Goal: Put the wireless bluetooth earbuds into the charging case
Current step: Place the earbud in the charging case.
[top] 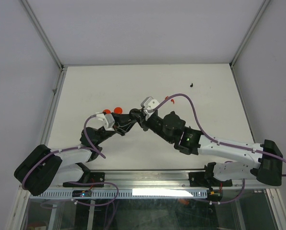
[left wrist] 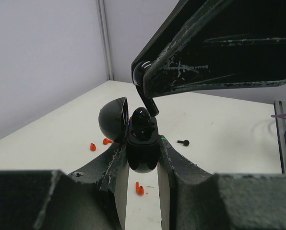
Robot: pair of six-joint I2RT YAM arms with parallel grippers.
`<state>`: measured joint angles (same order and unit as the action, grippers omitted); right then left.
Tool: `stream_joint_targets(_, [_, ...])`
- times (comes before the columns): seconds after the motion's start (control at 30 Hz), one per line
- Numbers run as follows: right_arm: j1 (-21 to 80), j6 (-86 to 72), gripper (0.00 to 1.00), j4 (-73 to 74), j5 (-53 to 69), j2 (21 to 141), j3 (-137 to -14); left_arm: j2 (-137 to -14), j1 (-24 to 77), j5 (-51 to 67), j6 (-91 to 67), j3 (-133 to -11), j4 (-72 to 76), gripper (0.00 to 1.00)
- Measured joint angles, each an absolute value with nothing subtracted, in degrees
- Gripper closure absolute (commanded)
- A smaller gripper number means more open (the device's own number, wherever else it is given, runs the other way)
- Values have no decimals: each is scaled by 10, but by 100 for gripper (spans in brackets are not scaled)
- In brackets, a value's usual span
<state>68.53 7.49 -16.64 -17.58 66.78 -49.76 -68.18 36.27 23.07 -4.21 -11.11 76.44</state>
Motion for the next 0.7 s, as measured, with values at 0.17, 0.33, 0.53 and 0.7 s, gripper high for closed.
stream_joint_targets(0.17, [688, 80, 92, -170, -188, 678, -498, -682, 363, 231, -51, -111, 768, 100])
stream_joint_targets(0.33, [690, 87, 92, -171, -199, 683, -494, -682, 363, 230, -56, -111, 775, 100])
stream_joint_targets(0.53, [693, 94, 92, -173, -208, 683, -489, -682, 363, 230, -67, -111, 776, 100])
stream_joint_targets(0.7, [694, 96, 92, -174, -208, 683, -488, -682, 363, 226, -72, -111, 776, 100])
